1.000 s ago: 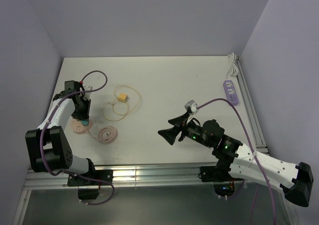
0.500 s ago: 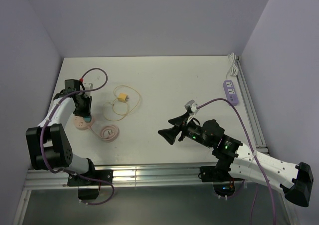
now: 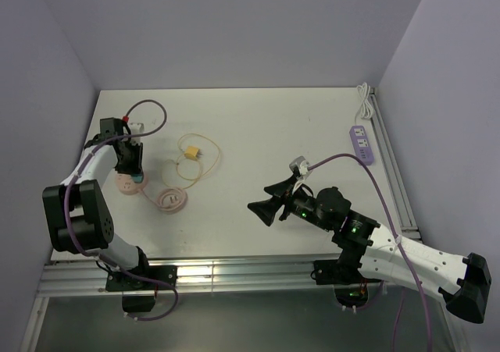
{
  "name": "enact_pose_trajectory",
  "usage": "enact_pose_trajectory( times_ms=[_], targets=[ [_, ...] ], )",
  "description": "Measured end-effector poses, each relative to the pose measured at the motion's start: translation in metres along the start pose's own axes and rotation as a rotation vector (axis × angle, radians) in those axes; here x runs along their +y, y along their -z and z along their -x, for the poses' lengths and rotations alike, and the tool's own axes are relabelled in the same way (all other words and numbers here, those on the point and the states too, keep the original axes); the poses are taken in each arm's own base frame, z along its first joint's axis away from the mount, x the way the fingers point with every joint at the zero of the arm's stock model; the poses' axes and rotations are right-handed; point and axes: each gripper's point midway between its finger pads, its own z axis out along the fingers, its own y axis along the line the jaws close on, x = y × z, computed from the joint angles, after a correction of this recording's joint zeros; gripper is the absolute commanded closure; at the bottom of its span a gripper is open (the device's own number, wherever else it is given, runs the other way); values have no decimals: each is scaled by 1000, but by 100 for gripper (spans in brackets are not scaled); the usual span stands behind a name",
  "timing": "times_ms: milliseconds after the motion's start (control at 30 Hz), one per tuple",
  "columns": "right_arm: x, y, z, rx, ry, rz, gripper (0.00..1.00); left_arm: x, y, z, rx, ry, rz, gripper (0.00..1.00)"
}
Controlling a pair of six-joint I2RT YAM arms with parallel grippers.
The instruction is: Insert the plug
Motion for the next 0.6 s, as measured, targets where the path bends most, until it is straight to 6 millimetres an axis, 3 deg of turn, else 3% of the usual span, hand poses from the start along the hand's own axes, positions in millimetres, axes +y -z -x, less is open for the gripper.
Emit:
enact_pose_trajectory(
  times_ms=[300, 600],
  targets=[
    [-1, 0, 0, -2, 3, -6, 7, 11, -13, 16, -25, 25, -9, 100],
    [-1, 0, 0, -2, 4, -5, 7, 12, -12, 21, -56, 27, -8, 100]
  ],
)
